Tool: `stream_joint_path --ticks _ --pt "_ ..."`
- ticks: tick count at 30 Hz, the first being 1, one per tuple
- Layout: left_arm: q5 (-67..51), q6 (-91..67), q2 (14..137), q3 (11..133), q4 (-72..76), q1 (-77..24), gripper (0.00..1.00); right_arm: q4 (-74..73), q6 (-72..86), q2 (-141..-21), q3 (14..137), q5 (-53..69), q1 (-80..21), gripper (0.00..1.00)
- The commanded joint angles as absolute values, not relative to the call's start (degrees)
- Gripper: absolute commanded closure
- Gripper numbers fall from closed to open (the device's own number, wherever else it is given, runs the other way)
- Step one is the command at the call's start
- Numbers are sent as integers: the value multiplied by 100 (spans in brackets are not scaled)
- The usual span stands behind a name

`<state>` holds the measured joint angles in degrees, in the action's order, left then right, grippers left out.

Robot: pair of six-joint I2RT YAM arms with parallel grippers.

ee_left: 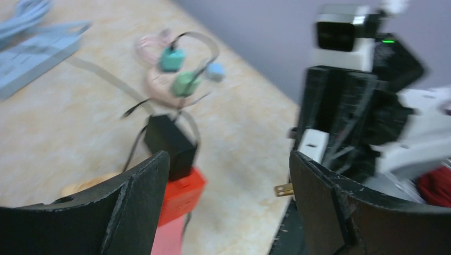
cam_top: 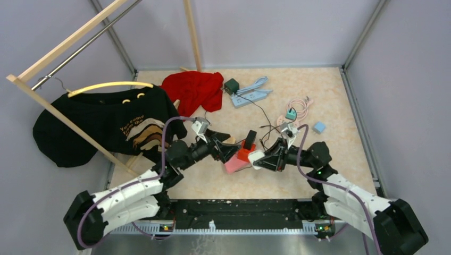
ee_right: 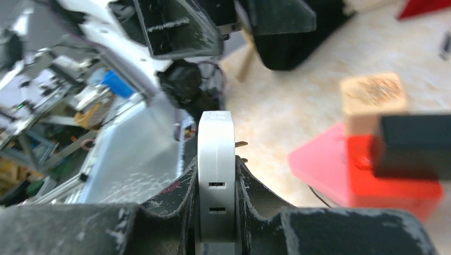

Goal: Insert the plug
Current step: Pick up the socket from the center of the board.

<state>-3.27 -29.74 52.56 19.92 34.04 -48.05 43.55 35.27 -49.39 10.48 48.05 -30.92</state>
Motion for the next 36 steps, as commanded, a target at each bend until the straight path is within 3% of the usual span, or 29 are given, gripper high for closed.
stream_joint_path --ticks 1,6,12,17,23,30,32,36 --pt "-3046 -2401 4652 2942 2545 -4825 11 6008 4735 -4480 1221 5945 -3134 100" --pt "-4587 -2584 4908 3439 2367 -4831 11 7551 6114 -4606 1358 6270 -3123 100" --pt "-5170 -2865 5381 3634 2775 -4897 14 9861 7649 -5278 1382 6020 -3134 100" --pt "-5115 -2954 5685 3691 2847 -5010 14 9444 7256 -5290 1318 5797 -3137 100" --pt "-5010 -3170 6008 3692 3320 -5213 15 7614 6166 -4897 1455 5744 -3144 100" --pt "-4901 -3278 6200 3841 3695 -5327 17 7352 6052 -4968 1437 5728 -3137 100" --pt "-4953 -3270 6290 3889 3703 -5358 22 7295 6011 -5000 1413 5687 -3139 100" --pt "-4982 -3270 6348 3911 3630 -5404 43 6735 5671 -4943 1420 5555 -3139 100"
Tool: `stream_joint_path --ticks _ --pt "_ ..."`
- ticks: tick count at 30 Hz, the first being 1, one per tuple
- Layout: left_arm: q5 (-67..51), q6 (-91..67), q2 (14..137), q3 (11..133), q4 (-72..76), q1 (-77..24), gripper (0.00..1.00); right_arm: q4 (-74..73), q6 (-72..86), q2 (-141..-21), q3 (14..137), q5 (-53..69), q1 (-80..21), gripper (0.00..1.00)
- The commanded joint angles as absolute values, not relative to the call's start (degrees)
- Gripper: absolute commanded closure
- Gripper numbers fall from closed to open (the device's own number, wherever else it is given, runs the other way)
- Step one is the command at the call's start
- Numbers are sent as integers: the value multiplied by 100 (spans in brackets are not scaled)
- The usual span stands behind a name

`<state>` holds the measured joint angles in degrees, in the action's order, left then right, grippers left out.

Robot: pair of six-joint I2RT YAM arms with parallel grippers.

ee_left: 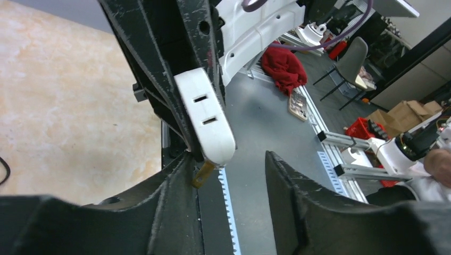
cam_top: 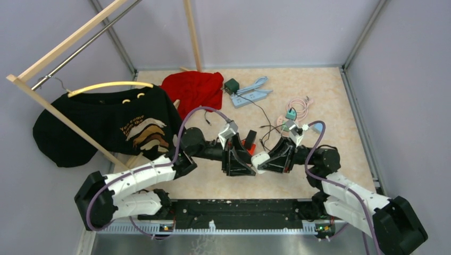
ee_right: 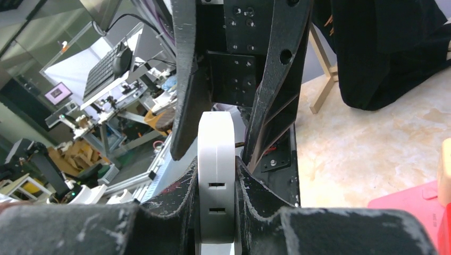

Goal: Insert the plug
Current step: Pick up the socket from the center of the board.

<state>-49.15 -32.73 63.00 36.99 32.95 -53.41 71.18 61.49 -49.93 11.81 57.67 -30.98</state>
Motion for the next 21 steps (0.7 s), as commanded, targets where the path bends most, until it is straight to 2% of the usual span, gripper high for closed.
stream_joint_path --ticks 1,9,16,18,19,20,21 --pt "-4969 -3265 6345 3912 3588 -5405 48 6561 5566 -4907 1421 5510 -3140 100" --pt "-4481 -2923 6208 3968 2872 -5405 83 5008 4568 -4391 1528 5027 -3135 100" --pt "-4075 -2938 6344 4253 2074 -5405 95 3279 3461 -3624 1620 4176 -3137 100" --pt "-3825 -2908 6391 4351 1721 -5405 87 3120 3251 -3483 1588 4051 -3137 100" --pt "-3730 -2877 6393 4366 1625 -5405 77 3083 3211 -3454 1549 3937 -3138 100" --pt "-3591 -2840 6382 4364 1552 -5405 62 3091 3238 -3446 1484 3816 -3131 100" --pt "-3428 -2764 6358 4368 1456 -5405 41 3144 3353 -3464 1419 3689 -3138 100"
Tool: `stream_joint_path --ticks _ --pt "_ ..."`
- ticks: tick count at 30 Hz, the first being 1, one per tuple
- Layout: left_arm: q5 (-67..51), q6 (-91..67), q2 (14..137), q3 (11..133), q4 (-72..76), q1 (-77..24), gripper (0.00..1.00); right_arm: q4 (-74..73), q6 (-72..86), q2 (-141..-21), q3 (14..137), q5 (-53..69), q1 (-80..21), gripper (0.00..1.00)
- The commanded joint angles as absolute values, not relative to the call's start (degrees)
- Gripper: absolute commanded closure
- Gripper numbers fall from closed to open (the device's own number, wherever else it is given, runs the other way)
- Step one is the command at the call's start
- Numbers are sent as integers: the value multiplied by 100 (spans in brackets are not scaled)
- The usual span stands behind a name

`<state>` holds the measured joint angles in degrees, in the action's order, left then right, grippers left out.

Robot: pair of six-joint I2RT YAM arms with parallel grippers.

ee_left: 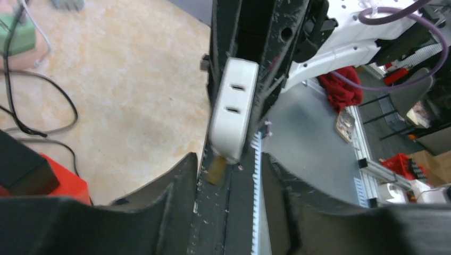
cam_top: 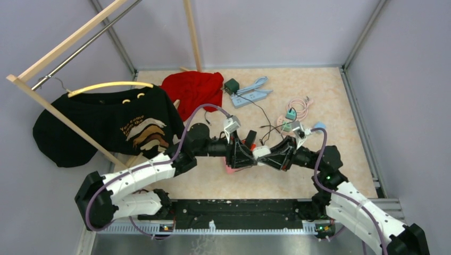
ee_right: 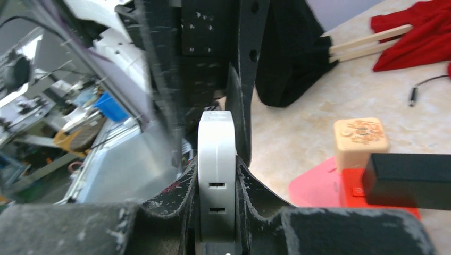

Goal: Insert the plug
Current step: Pick up the socket from the center of the board.

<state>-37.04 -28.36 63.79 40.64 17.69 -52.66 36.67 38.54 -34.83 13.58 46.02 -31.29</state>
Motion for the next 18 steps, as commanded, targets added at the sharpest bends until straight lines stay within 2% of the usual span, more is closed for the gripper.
stream_joint_path --ticks 1,4,9,12,15,18 --pt "-3186 -2664 6310 4387 1295 -5405 28 3211 3501 -3494 1351 3554 -3138 100" --pt "-2598 -2014 6175 4409 862 -5405 16 3066 3934 -3522 1212 3105 -3134 100" --pt "-1531 -701 6262 4699 33 -5390 7 2628 3997 -3362 957 2634 -3127 100" --pt "-1701 390 6420 4820 -302 -5355 2 3029 4422 -3468 595 2487 -3056 100" --pt "-1528 1193 6786 5239 -834 -5255 1 3182 4738 -3748 416 2458 -2974 100" --pt "-2110 1842 7207 5510 -1106 -4973 1 3476 4942 -3900 200 2555 -2899 100"
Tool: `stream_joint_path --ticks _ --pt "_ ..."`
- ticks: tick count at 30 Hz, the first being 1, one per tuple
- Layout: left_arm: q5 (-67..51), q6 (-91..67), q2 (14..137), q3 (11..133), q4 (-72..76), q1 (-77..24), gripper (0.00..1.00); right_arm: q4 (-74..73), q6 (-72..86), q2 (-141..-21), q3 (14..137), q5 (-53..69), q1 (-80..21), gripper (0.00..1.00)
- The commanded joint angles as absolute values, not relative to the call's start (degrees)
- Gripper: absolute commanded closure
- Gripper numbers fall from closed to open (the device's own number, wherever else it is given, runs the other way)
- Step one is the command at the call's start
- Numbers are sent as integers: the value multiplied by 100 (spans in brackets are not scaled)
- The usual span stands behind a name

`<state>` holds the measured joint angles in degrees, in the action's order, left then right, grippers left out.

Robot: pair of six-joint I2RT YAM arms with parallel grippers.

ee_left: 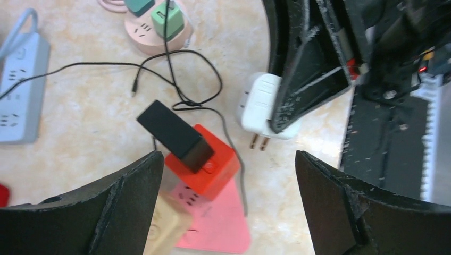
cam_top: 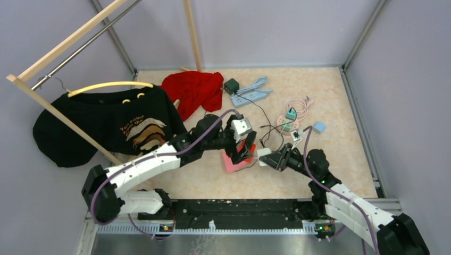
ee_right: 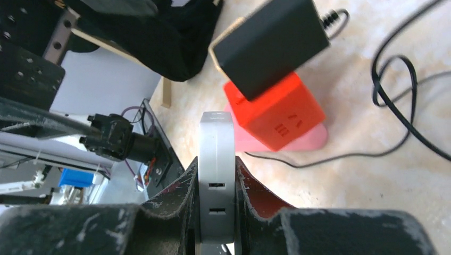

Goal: Insert the plug
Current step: Pick up the socket from the center of the board.

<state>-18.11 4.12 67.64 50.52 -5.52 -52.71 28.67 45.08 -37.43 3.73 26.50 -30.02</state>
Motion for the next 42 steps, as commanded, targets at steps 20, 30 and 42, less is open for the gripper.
stream_joint_path --ticks 20,30,42 --pt "-5158 4440 10574 7474 -3334 -3850 1 3335 4528 -3616 -79 3099 -2475 100" --pt "-5471 4695 10547 7072 -2999 -3851 11 3921 4095 -3524 -359 2944 -2404 100" --pt "-6259 5129 10515 7848 -4083 -3432 95 5006 2610 -3817 103 3448 -2408 100"
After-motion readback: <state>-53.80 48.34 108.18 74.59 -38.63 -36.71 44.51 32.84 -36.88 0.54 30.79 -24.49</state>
